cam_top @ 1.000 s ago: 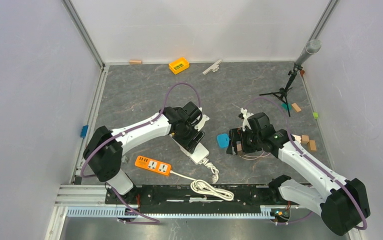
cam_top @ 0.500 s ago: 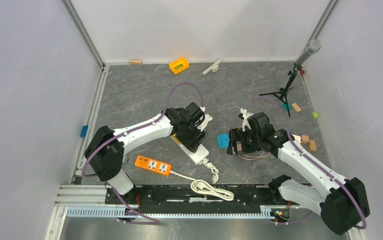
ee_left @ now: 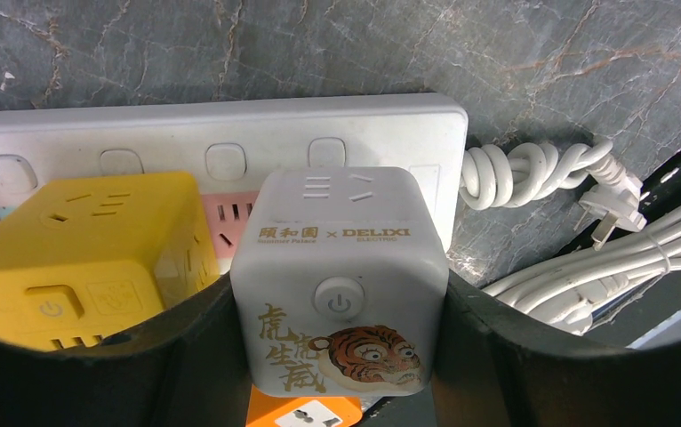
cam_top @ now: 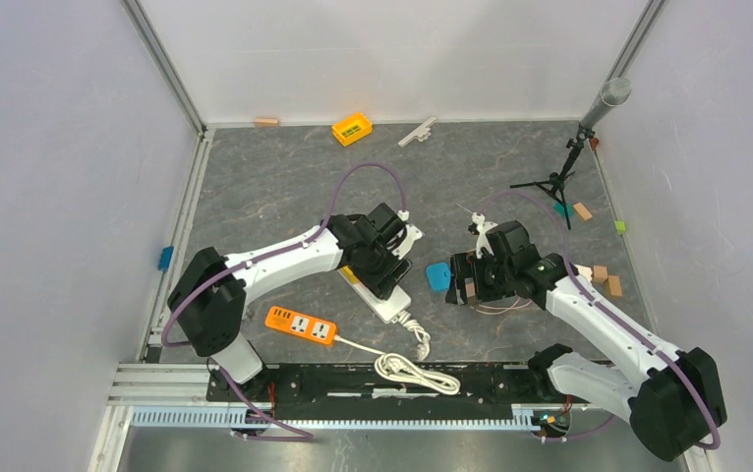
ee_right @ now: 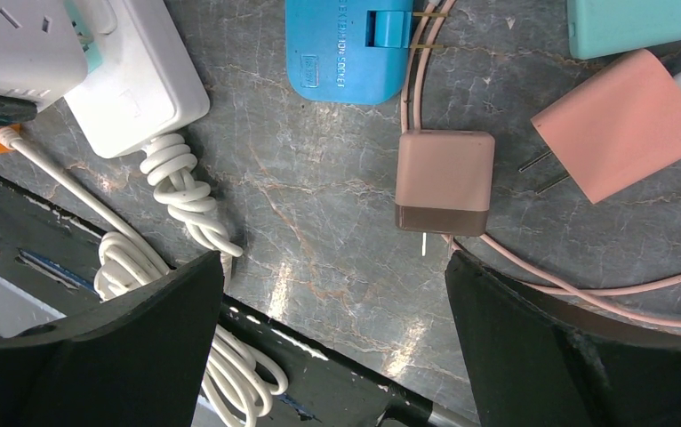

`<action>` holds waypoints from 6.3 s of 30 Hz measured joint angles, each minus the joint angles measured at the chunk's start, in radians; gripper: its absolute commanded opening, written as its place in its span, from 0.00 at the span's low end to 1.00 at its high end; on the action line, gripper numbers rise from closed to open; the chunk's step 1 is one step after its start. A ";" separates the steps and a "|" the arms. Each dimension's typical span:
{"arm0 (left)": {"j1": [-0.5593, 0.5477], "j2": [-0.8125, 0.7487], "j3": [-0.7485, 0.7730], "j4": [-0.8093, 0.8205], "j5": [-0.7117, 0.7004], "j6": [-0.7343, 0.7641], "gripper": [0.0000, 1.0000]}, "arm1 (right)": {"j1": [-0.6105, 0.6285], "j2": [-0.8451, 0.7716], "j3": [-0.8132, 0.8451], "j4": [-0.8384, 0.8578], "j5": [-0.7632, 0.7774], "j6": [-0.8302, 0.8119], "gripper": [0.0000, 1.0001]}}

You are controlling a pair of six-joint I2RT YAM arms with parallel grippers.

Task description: Insert the plug

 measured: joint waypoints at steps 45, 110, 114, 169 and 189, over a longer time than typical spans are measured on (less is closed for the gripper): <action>-0.047 -0.023 -0.018 -0.019 -0.044 0.051 0.02 | 0.000 0.020 0.002 0.004 -0.001 -0.010 0.98; -0.055 -0.130 -0.186 0.182 -0.157 -0.056 0.02 | 0.000 0.024 0.002 0.025 -0.031 -0.020 0.98; -0.046 -0.172 -0.186 0.183 -0.116 -0.058 0.02 | 0.004 0.024 0.007 0.033 -0.058 -0.048 0.98; 0.127 -0.641 -0.454 0.406 -0.039 -0.434 0.02 | 0.441 0.383 0.204 0.164 0.250 -0.229 0.94; 0.008 -0.290 -0.396 0.525 -0.061 -0.269 0.02 | 0.205 0.072 0.040 0.188 0.071 -0.075 0.98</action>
